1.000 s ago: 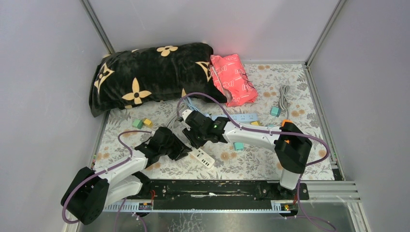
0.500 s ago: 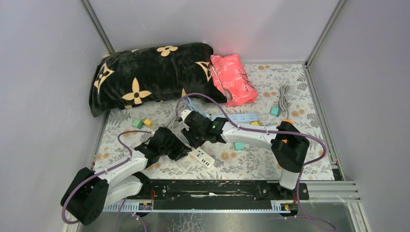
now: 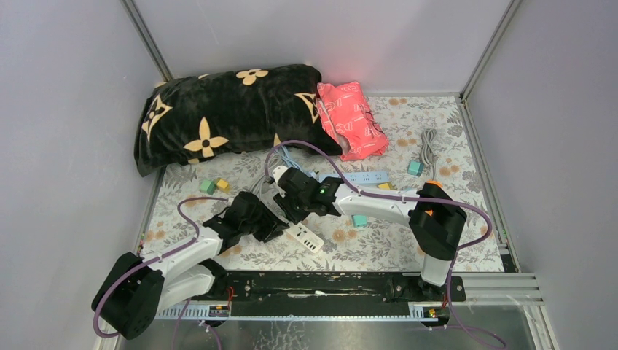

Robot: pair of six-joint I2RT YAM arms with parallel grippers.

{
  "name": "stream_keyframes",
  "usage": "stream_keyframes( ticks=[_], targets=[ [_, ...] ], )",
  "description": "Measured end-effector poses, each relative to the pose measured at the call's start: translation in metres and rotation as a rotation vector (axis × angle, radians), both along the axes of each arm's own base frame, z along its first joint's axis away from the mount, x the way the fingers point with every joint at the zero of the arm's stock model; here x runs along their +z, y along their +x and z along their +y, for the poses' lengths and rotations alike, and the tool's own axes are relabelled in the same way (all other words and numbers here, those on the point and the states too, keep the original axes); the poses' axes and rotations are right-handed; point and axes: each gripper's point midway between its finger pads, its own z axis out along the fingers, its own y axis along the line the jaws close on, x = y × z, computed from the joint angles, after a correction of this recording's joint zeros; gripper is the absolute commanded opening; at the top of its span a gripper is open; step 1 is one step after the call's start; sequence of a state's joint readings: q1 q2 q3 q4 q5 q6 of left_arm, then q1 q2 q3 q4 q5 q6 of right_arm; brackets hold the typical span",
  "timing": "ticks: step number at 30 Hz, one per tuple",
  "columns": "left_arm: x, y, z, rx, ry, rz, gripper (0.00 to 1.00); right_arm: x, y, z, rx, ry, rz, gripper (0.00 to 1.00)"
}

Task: Insert the plug
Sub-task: Insert the plug into the socket.

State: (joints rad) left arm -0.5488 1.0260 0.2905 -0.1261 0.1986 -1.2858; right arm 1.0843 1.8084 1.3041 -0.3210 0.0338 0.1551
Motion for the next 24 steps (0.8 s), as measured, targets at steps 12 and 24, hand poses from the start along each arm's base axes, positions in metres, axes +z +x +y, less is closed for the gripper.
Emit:
stream_keyframes(
  ticks=[12,24],
  targets=[
    [0.000,0.000,0.000,0.000,-0.001,0.002,0.40,-0.003,-0.009,-0.006,0.013,-0.040,0.017,0.00],
    [0.000,0.000,0.000,0.003,-0.001,0.003,0.40,-0.010,-0.010,-0.006,0.015,-0.053,0.011,0.00]
  ],
)
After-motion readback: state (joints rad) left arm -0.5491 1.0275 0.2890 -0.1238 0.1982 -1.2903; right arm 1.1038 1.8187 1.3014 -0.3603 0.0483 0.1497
